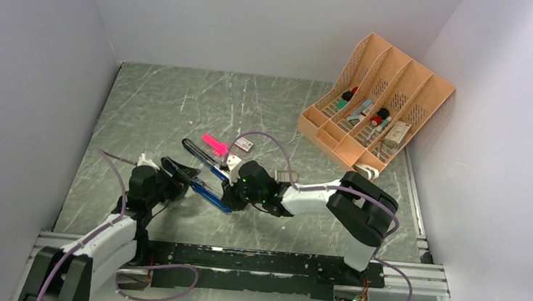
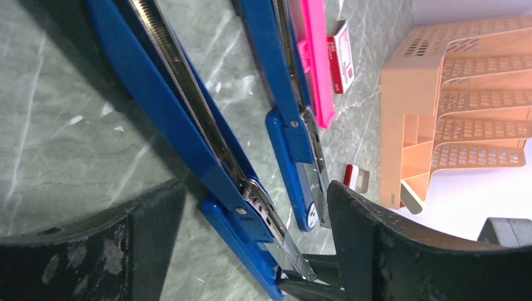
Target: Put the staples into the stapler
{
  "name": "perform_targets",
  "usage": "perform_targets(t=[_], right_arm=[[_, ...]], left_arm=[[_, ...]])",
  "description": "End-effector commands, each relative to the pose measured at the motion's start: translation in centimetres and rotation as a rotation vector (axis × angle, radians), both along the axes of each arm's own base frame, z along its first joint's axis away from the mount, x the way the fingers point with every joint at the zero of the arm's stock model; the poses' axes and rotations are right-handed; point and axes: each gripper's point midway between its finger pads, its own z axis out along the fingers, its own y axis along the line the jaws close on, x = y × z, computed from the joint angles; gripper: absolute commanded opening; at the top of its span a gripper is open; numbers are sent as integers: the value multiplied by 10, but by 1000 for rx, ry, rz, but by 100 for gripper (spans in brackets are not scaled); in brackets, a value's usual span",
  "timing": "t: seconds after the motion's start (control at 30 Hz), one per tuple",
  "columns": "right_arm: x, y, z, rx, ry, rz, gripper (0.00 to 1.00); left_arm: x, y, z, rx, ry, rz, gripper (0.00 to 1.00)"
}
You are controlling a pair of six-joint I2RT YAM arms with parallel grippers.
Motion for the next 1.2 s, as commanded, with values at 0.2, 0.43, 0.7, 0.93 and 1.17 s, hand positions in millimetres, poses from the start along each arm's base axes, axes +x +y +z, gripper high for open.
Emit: perform_targets(t=[0.2,0.43,0.7,0.93,1.17], right_arm=[[-13,-2,2,7,41,43,0],[-12,-10,-5,-55,3,70,0],[-13,-16,-14,-97,0,83,0],[-7,-18,-18,-131,-22,72,0],[-2,-20,-25,-161,-38,61,0]], left_arm=[[14,8,-9,-16,-57,63,80],[28,32,-14,124,-110,149,67],[44,42,7,170,-247,172,62],[52,21,32,227,-382,14,60],[42,11,33,382,-341,-28,69]])
